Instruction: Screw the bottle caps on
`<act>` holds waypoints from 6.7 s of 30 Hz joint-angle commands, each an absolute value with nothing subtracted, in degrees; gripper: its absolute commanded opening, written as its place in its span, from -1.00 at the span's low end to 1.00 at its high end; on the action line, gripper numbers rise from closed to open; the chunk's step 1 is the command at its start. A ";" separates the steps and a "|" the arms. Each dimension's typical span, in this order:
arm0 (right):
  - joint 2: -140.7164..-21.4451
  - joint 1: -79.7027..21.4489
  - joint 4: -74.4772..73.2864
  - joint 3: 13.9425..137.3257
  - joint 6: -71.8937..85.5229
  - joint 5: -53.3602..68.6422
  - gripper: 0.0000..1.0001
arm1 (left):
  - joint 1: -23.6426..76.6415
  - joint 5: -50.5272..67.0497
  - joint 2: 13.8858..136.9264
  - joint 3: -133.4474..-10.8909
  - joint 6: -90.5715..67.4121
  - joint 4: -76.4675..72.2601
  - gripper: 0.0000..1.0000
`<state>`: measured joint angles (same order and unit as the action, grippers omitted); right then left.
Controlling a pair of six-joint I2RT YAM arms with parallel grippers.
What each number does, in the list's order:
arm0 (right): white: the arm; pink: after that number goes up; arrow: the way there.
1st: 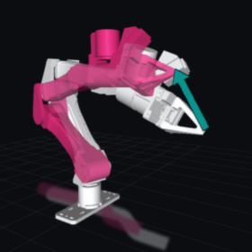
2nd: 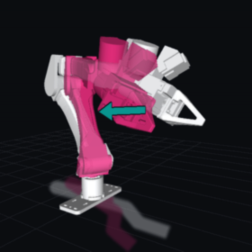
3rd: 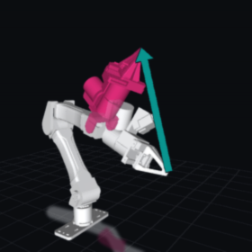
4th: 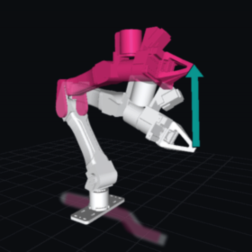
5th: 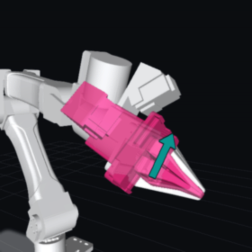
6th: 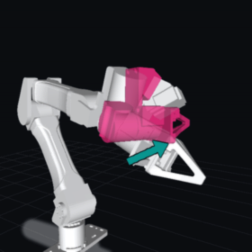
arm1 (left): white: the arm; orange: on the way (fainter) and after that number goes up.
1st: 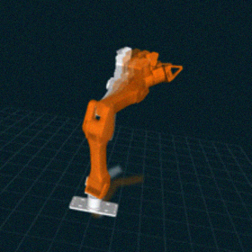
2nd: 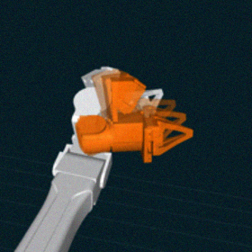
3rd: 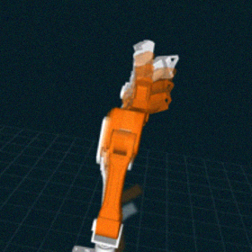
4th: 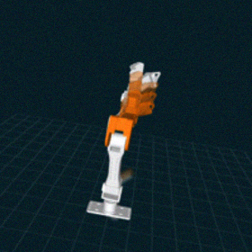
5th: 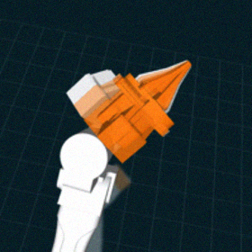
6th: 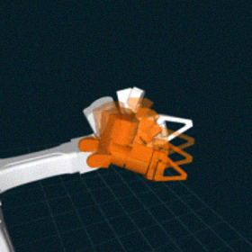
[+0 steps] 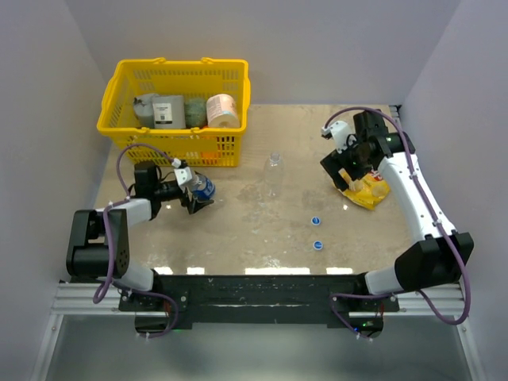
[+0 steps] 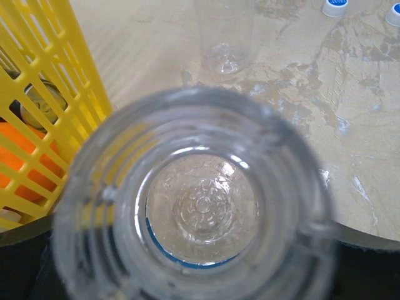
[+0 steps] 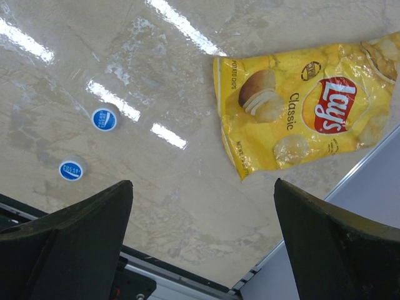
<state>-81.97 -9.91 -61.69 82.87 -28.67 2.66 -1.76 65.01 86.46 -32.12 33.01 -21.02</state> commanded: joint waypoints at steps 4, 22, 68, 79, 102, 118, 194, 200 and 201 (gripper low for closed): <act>-79.98 -10.02 -59.50 80.33 -29.97 4.39 0.98 | -1.58 66.62 85.96 -36.30 34.36 -17.32 0.79; -83.67 -14.14 -61.61 92.27 -30.41 14.49 0.97 | -2.02 71.98 88.77 -56.75 63.17 33.22 -0.10; -101.86 -36.39 -23.82 105.47 10.63 43.59 0.44 | 17.14 65.48 82.35 -62.31 10.91 18.90 -0.20; -102.04 -38.32 -22.67 104.85 9.41 46.06 0.31 | 17.05 70.13 82.35 -62.05 -0.08 8.89 -0.24; -97.47 -37.79 -24.87 100.20 1.94 51.15 0.57 | 16.00 74.53 80.51 -60.38 -11.34 -2.11 -1.00; -99.84 -37.71 -16.18 100.11 8.87 48.16 0.45 | 16.08 73.83 79.89 -60.30 -11.34 -1.49 -1.00; -96.42 -24.17 -2.55 106.00 29.88 50.71 -1.00 | 14.77 72.07 81.30 -55.81 -29.70 -22.84 0.99; -96.15 -24.35 -2.29 104.77 30.59 50.80 -1.00 | 14.77 72.25 85.07 -54.23 -44.64 -40.77 0.99; -96.33 -24.35 -1.94 105.03 31.02 50.71 -1.00 | 14.77 72.07 85.51 -54.58 -45.26 -41.65 0.99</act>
<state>-97.93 -23.97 -5.52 102.69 29.50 51.92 15.00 71.00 82.89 -54.92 -35.20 -29.19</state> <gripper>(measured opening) 0.351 0.994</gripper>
